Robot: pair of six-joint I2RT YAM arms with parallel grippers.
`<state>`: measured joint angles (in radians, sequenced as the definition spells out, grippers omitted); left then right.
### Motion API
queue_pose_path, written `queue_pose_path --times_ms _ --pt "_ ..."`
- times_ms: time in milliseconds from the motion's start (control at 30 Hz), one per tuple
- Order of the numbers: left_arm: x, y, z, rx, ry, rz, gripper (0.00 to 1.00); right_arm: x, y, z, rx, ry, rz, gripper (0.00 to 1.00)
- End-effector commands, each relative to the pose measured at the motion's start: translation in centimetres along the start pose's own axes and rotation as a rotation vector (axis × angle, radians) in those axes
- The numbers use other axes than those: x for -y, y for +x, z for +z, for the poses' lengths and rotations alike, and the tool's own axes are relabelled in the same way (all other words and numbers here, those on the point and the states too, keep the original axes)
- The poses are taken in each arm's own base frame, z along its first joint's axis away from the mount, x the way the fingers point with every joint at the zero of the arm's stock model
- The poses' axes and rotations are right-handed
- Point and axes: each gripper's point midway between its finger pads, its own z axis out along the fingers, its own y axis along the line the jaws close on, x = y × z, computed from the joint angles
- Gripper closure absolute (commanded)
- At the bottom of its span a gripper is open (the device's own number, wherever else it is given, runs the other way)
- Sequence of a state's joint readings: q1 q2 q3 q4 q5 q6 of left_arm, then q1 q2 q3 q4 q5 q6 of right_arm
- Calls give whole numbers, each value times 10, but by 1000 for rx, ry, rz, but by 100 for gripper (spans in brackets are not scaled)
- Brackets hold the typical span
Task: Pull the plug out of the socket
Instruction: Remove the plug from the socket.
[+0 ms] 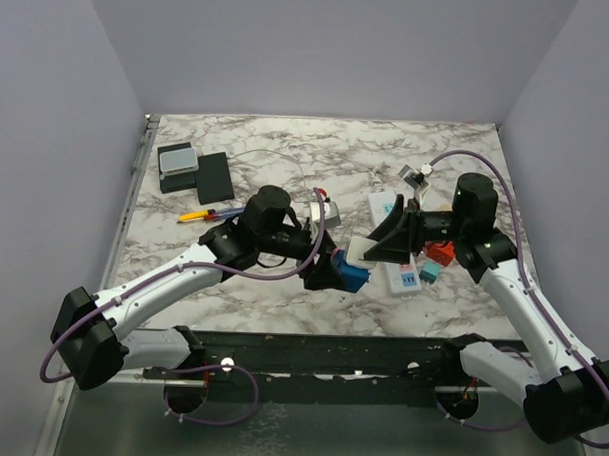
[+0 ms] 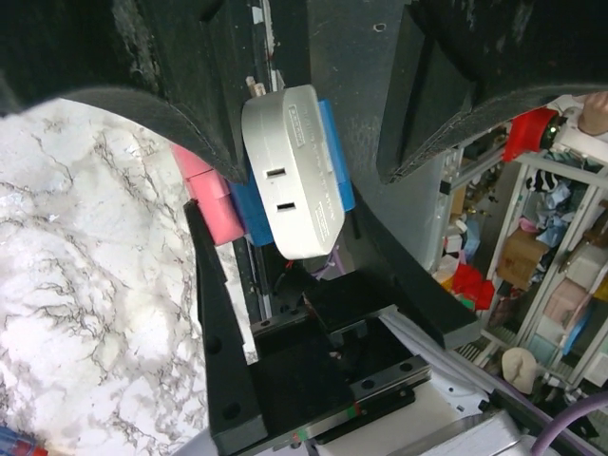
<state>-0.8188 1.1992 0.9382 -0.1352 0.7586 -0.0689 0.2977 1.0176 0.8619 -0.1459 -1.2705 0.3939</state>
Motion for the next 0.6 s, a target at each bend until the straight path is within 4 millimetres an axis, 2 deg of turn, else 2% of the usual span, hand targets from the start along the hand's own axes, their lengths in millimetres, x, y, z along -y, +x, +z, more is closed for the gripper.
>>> queue_pose_path --times_ms 0,567 --pt "-10 -13 -5 55 -22 38 72 -17 1 -3 -10 -46 -25 38" --pt "-11 -14 -4 64 -4 5 72 2 9 1 3 -24 7 45"
